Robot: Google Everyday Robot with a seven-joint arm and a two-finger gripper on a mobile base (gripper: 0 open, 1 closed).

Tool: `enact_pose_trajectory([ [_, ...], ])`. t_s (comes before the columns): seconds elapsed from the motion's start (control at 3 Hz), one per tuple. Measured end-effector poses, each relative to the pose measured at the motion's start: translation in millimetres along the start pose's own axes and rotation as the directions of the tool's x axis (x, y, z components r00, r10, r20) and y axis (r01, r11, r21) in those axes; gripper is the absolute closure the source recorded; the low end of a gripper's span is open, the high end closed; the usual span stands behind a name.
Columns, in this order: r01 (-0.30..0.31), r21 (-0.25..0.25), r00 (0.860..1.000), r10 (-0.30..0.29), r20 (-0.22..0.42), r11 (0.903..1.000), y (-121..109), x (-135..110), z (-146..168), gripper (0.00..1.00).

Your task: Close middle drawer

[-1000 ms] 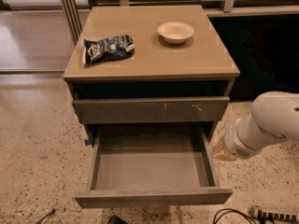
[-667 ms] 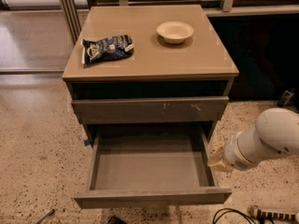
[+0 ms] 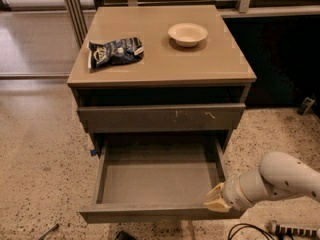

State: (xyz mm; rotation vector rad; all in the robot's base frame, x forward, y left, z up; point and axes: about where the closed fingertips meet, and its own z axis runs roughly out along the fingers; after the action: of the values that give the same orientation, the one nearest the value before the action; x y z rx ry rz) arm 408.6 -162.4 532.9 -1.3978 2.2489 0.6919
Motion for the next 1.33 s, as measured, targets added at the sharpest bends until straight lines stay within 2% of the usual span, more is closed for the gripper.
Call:
enact_pose_trajectory([
  [0.33,-0.011,-0.073,1.0,0.012,0.009,0.9973,12,17,37,1.0],
  [0.67,0.057,-0.117,0.996,-0.064,-0.054,0.9915,17,24,40,1.0],
  [1.0,0.057,-0.117,0.996,-0.064,-0.054,0.9915,17,24,40,1.0],
  [1.33,0.006,-0.146,0.999,-0.012,-0.04,0.9892,20,42,63,1.0],
])
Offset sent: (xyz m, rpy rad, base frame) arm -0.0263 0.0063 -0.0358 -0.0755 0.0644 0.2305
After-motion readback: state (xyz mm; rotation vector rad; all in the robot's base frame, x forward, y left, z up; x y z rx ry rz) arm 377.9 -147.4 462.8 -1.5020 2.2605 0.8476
